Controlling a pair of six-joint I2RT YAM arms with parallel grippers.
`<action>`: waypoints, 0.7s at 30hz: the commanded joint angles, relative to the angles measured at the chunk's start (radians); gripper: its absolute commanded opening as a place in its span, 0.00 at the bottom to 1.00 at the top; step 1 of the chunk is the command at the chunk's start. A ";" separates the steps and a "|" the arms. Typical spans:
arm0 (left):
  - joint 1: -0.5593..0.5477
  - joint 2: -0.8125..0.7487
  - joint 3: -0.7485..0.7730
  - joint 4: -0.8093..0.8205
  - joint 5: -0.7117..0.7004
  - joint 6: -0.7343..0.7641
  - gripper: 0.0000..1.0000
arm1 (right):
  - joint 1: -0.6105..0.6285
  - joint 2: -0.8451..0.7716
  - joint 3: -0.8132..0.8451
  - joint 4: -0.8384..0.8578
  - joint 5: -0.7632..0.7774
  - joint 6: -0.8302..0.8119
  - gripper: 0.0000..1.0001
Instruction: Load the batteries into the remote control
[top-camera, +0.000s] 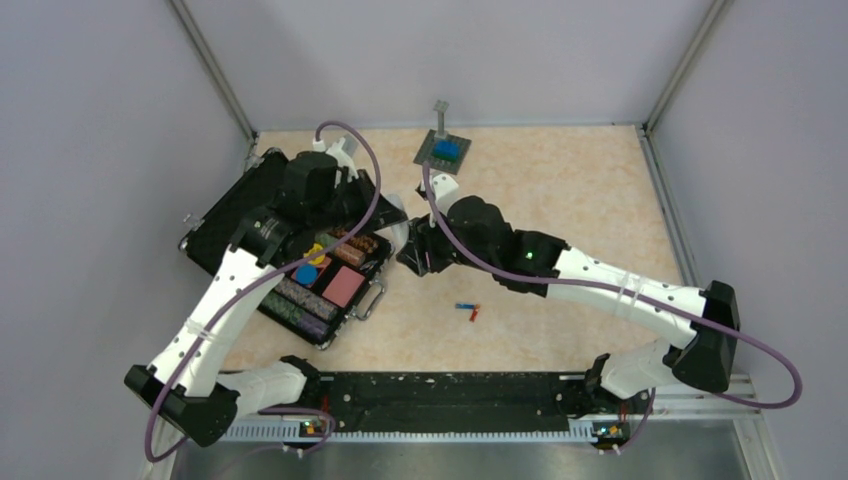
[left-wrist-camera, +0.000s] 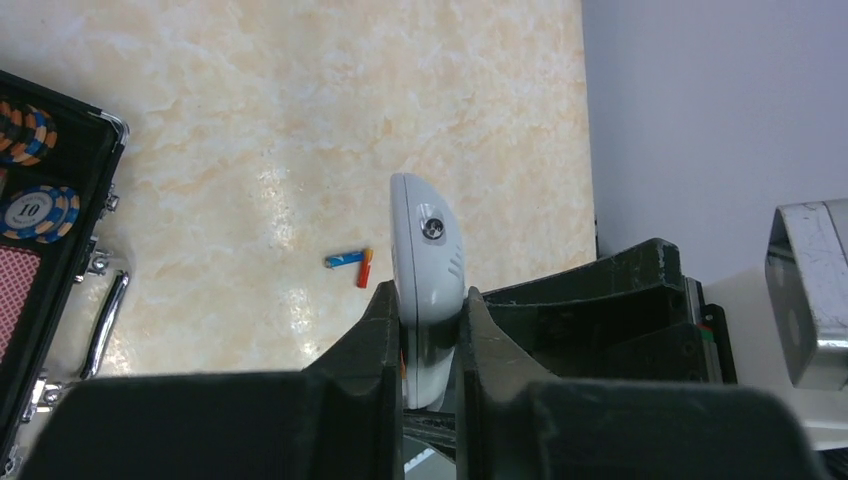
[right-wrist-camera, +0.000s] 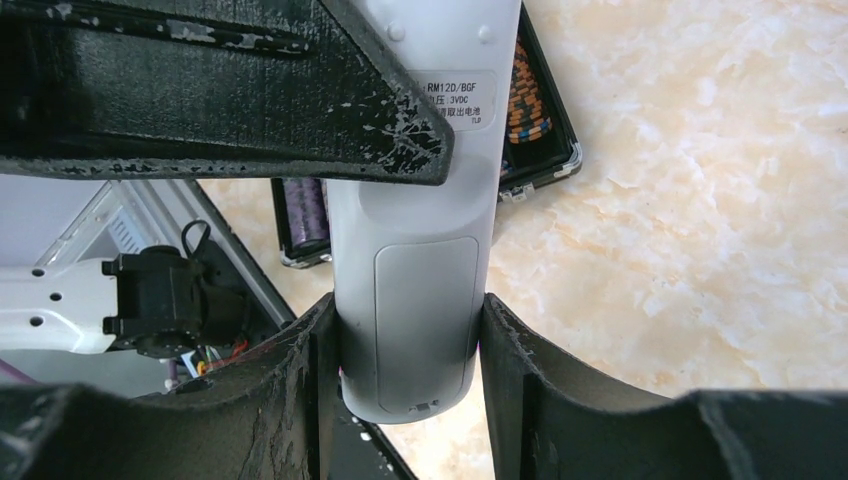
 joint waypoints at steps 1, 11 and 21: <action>-0.006 0.003 -0.005 0.047 0.026 -0.012 0.00 | 0.017 -0.028 -0.003 0.080 -0.004 0.011 0.10; -0.006 -0.039 0.052 0.074 0.001 0.025 0.00 | 0.016 -0.087 -0.044 0.058 0.015 0.166 0.73; -0.004 -0.155 -0.106 0.258 0.069 0.088 0.00 | -0.013 -0.243 -0.171 0.126 -0.027 0.464 0.90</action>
